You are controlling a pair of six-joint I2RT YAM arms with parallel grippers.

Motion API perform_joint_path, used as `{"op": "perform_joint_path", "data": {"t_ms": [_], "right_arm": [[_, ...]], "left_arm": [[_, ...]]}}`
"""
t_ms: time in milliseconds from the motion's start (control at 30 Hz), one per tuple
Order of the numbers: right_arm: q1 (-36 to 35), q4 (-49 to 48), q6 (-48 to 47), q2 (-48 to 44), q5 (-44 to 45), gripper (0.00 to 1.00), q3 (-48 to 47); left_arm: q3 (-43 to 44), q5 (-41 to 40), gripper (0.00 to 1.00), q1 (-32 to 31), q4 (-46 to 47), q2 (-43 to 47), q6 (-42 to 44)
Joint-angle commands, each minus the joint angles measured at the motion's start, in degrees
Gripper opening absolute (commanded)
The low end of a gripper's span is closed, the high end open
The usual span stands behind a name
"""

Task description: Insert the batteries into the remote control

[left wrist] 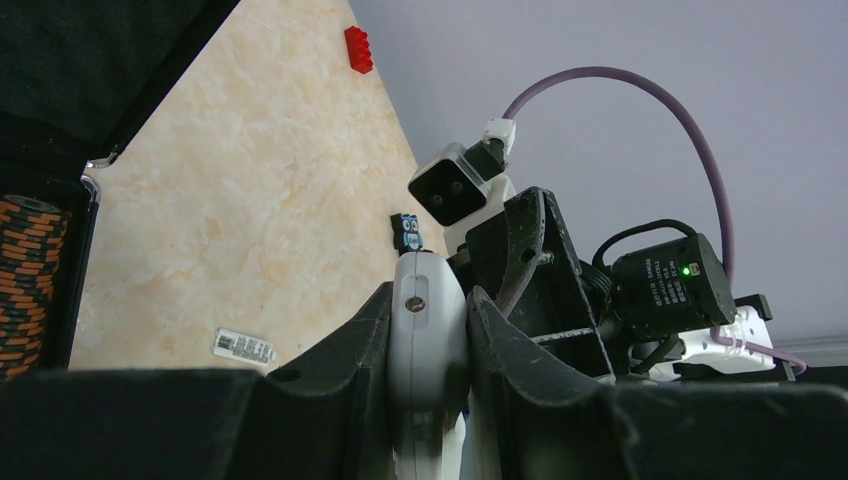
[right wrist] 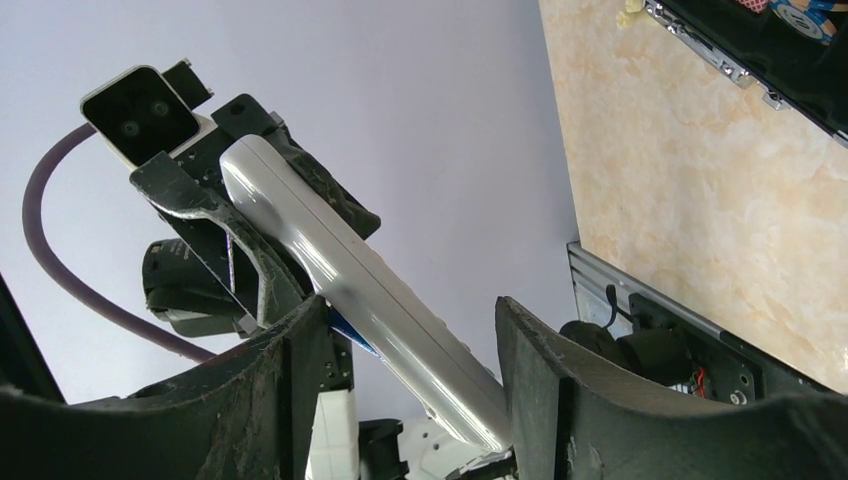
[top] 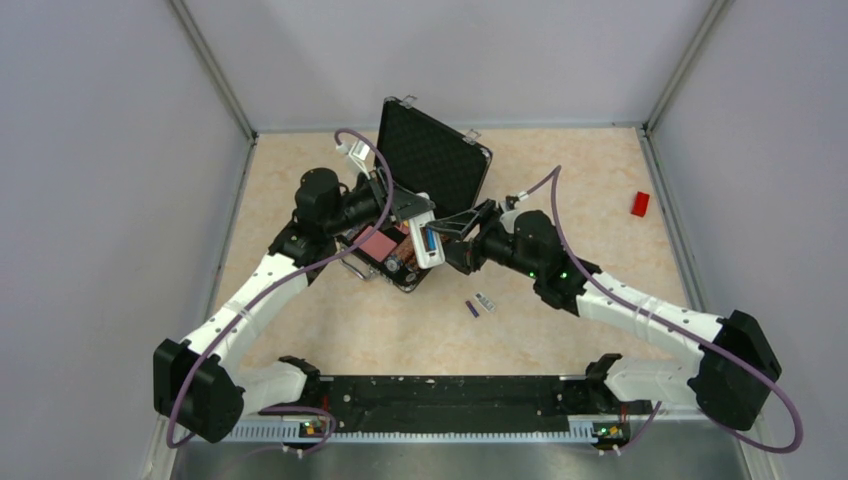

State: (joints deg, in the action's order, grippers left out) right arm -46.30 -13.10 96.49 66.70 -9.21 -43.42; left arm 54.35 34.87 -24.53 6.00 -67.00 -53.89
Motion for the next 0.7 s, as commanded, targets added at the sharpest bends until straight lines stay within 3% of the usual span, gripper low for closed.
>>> {"op": "perform_joint_path", "data": {"t_ms": [0,300,667], "right_arm": [[0.3,-2.2,0.4,0.8,-2.6,0.56,-0.4],[0.3,2.8,-3.7,1.9,-2.9,0.54,-1.3],[0.4,11.6,-11.0,1.6,-0.3,0.52,-4.6]], "left_arm": [[1.7,-1.7,0.00,-0.3,4.4,2.1,0.4],[4.8,-2.9,0.00,-0.1,2.3,1.1,-7.3],[4.3,0.0,0.00,5.1,5.5,2.0,-25.3]]}}
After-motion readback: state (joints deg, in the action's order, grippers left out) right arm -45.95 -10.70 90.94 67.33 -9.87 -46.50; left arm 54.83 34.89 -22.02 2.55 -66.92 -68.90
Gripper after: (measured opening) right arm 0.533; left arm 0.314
